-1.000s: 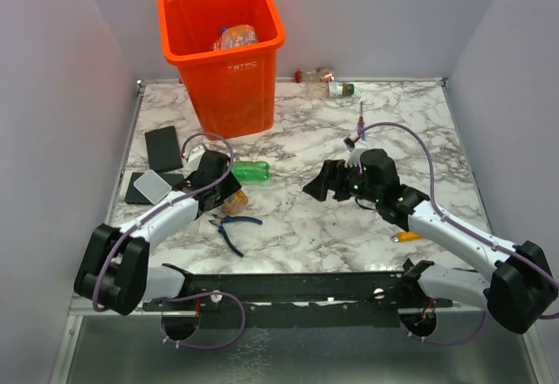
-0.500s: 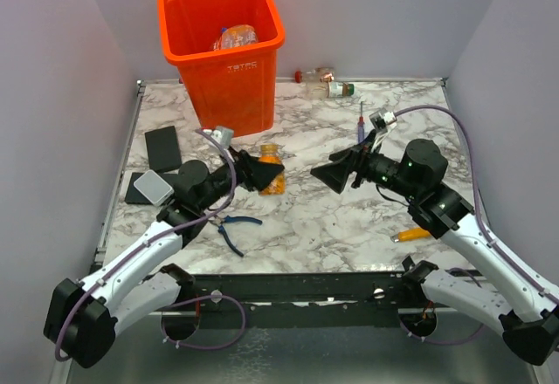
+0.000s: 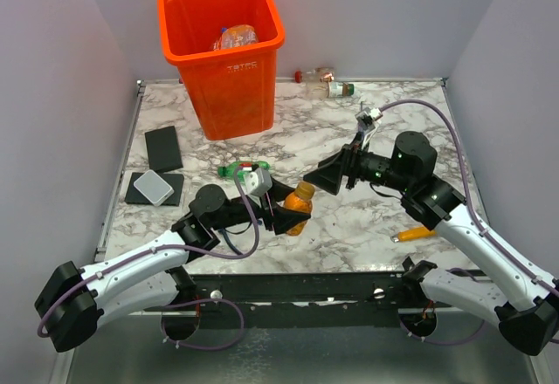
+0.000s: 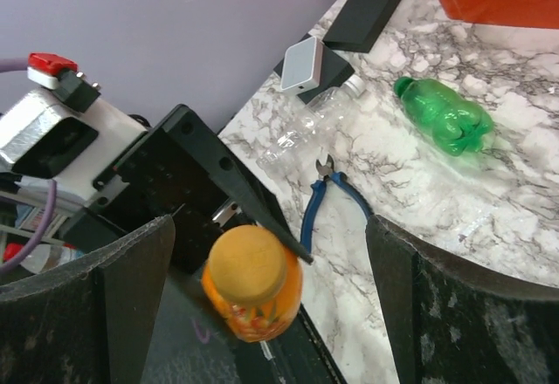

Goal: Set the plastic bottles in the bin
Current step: Pick up the plastic bottle at the center of the board.

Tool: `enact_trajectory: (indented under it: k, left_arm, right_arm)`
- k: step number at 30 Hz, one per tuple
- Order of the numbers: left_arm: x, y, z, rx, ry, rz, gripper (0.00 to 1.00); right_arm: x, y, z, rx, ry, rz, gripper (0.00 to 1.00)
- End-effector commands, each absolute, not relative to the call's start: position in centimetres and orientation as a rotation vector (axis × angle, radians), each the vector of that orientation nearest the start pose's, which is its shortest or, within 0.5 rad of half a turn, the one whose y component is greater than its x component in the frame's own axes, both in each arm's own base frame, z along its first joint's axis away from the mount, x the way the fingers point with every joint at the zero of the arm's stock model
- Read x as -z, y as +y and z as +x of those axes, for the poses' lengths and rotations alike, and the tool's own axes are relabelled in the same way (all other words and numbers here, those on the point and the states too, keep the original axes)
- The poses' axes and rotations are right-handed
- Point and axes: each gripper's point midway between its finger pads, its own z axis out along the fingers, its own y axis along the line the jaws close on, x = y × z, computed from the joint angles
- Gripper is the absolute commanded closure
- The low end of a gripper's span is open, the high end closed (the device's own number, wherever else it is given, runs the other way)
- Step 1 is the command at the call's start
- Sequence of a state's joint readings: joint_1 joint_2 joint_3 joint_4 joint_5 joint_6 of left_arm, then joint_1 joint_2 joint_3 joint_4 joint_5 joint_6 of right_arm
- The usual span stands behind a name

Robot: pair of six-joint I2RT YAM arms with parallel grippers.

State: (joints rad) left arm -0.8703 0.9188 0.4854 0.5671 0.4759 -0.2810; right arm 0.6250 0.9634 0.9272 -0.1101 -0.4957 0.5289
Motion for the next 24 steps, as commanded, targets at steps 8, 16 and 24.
enact_trajectory:
  k: [8, 16, 24]
  left_arm:
    - [-26.2, -30.1, 17.9, 1.022, 1.297, 0.764, 0.95]
    - [-26.0, -29.7, 17.8, 1.015, 1.301, 0.735, 0.96]
    - [-26.1, -29.3, 18.2, 0.991, 1.301, 0.705, 0.98]
  right_arm:
    - [-30.3, 30.6, 19.2, -1.28, 1.934, -0.546, 0.09]
    - [-28.4, 31.6, 20.2, -1.219, 2.0, -0.517, 0.24]
    - [-27.5, 32.0, 20.4, -1.224, 2.029, -0.505, 0.47]
